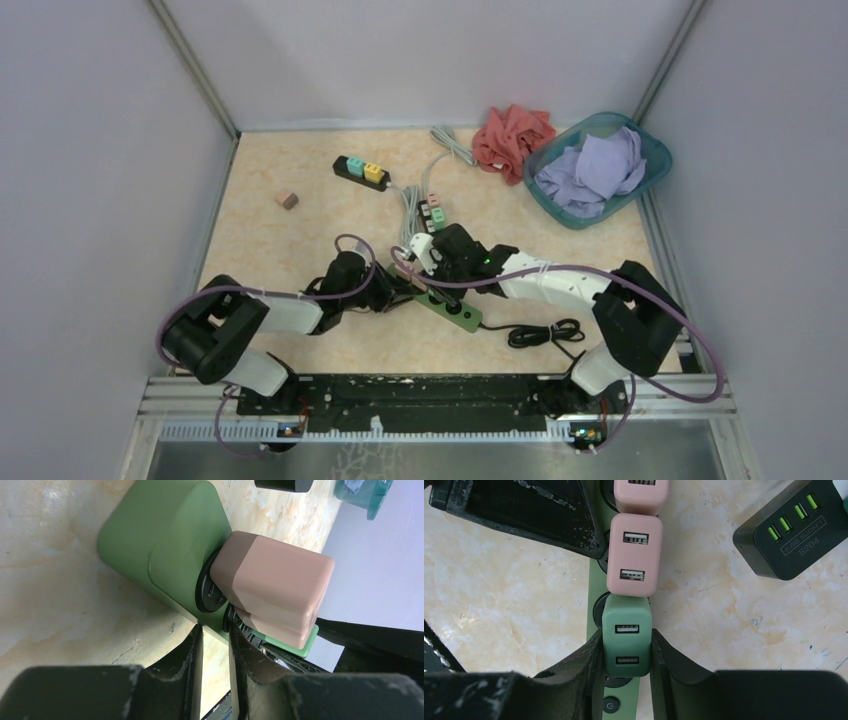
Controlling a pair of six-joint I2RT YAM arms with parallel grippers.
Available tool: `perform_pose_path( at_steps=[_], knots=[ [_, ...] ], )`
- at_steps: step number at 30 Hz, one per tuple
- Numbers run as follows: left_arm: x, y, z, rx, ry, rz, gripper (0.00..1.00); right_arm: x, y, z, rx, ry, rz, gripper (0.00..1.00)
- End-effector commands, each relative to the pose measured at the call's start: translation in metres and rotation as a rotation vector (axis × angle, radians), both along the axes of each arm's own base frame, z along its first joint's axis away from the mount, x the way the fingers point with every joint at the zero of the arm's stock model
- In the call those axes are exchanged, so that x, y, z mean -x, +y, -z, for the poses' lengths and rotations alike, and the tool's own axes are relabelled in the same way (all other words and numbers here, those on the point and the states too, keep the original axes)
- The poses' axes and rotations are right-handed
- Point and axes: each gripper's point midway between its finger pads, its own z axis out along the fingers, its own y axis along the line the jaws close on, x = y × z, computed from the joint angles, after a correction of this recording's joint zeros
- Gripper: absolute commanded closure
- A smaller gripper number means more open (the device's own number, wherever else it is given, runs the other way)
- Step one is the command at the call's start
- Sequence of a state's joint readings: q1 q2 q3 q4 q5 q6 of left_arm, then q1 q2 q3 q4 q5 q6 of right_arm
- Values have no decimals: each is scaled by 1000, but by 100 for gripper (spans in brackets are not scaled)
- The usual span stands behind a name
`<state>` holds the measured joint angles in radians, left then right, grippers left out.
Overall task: Insert the plug
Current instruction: Insert the plug into the socket.
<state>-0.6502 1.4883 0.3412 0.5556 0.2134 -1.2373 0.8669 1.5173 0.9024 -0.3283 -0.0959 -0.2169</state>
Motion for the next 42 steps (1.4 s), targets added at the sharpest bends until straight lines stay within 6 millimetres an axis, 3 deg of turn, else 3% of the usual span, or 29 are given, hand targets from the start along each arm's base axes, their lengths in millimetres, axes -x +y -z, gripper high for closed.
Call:
perform_pose_path(
  at_steps=[1,12,20,24,32,39,42],
  knots=[
    [6,19,28,-124,26,-28,76,13,-66,57,326,66,42,100],
    [7,19,29,-124,25,-26,76,21,-98,92,510,140,60,100],
    [7,19,29,-125,26,-24,76,28,-92,99,547,132,-2,100],
    [7,19,30,-125,30,-25,76,26,-70,81,452,101,-12,100],
    [6,19,31,-130,36,-28,75,14,-29,18,217,26,-2,67],
    [6,19,31,-133,35,-27,75,12,-9,-29,79,3,9,47],
    [6,19,30,-133,31,-27,75,11,-5,-47,37,-13,10,45]
  ],
)
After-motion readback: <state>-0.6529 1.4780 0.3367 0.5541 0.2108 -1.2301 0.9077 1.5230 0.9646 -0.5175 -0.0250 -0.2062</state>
